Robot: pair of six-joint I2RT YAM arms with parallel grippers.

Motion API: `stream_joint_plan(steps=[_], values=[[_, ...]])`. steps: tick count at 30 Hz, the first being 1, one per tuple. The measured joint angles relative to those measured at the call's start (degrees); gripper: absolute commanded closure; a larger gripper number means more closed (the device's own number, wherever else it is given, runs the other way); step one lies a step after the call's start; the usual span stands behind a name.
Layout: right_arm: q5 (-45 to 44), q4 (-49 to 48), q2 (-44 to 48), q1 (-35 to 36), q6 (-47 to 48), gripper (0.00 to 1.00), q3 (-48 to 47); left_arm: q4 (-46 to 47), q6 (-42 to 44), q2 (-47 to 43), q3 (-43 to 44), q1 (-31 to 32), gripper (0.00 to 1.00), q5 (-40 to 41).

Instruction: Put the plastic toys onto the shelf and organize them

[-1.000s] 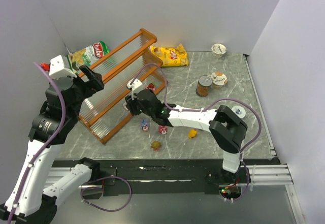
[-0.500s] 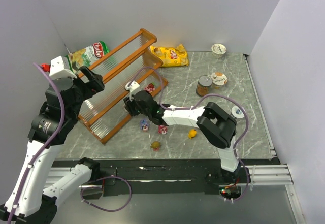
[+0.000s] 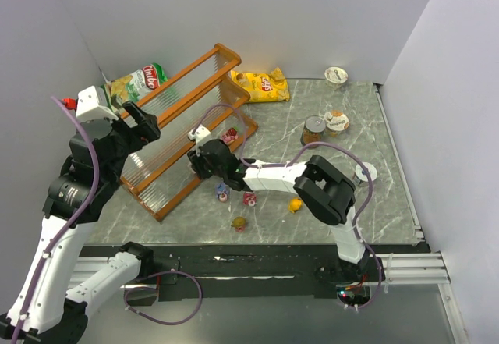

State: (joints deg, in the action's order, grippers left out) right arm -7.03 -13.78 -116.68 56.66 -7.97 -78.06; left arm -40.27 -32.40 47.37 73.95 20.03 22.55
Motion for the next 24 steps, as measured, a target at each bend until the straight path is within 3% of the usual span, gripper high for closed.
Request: stream_joint_plan(steps=[22, 24], values=[[-4.4, 2.6, -3.5, -0.8, 0.5, 1.00, -2.1, -0.1, 0.2, 0.1, 0.0, 0.0, 0.04, -0.2], [-4.6, 2.8, -3.9, -0.8, 0.6, 0.96, -2.7, -0.1, 0.2, 0.1, 0.0, 0.0, 0.04, -0.2]])
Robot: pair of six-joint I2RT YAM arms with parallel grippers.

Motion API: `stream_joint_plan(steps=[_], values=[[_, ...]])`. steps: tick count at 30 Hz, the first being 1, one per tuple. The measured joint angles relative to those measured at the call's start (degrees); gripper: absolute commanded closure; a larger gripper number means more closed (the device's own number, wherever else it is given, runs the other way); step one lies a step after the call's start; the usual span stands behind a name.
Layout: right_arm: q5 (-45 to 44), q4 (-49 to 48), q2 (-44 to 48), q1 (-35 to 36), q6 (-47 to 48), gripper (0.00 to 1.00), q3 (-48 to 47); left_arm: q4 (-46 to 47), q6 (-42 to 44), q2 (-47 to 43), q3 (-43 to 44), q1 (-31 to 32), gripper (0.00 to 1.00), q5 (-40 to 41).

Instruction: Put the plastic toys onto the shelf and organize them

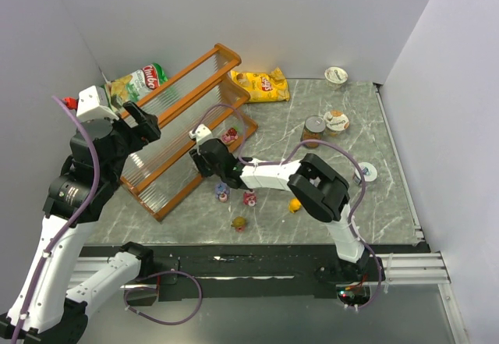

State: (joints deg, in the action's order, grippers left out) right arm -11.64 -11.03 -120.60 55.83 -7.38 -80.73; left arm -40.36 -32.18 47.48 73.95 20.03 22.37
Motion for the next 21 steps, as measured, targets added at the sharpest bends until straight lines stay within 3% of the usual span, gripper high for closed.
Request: stream_joint_plan(steps=[8, 21], values=[[-0.8, 0.5, -1.0, 0.0, 0.5, 0.84, -1.6, 0.0, 0.0, 0.0, 0.0, 0.0, 0.04, 0.0], [0.3, 2.1, -1.3, -0.3, 0.9, 0.80, -2.8, 0.0, 0.0, 0.0, 0.0, 0.0, 0.04, 0.0]])
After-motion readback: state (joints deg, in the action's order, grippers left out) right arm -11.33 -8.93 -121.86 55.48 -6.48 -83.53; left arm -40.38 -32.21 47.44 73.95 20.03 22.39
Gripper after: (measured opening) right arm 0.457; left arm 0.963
